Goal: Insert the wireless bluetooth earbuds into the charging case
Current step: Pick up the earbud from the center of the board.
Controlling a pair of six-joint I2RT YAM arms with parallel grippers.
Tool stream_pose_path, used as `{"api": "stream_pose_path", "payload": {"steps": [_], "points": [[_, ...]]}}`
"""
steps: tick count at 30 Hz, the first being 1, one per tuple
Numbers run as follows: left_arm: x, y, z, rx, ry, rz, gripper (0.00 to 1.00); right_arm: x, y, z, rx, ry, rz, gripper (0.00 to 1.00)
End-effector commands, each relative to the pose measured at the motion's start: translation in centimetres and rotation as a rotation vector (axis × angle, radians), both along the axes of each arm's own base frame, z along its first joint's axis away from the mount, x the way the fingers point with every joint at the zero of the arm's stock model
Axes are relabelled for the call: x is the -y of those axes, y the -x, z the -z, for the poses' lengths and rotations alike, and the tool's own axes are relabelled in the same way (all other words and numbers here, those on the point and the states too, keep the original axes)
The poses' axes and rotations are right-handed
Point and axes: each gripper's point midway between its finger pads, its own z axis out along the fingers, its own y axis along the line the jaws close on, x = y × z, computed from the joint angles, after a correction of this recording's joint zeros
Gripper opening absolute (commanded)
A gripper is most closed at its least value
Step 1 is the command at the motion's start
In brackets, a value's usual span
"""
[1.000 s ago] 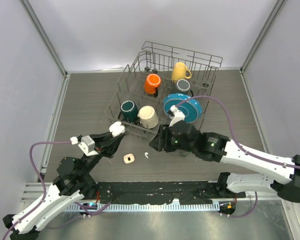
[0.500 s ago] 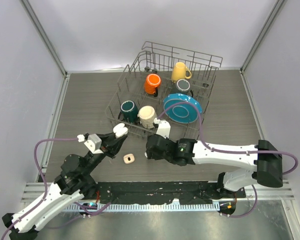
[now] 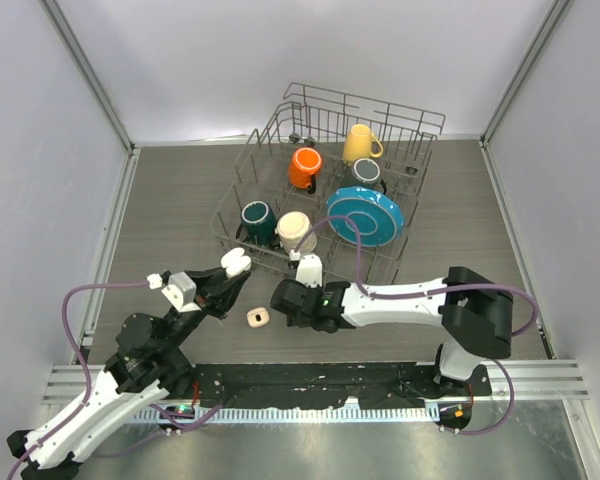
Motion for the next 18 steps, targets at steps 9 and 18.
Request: {"api": "stream_pose_path", "payload": {"steps": [9, 18], "points": [[-0.7, 0.4, -2.0, 0.022, 0.047, -0.006, 0.0, -3.3, -2.5, -0.8, 0.062, -0.033, 0.023, 0.48], [-0.5, 0.3, -1.8, 0.022, 0.047, -0.005, 0.0, -2.7, -2.8, -0.6, 0.107, -0.04, 0.008, 0.46]]}}
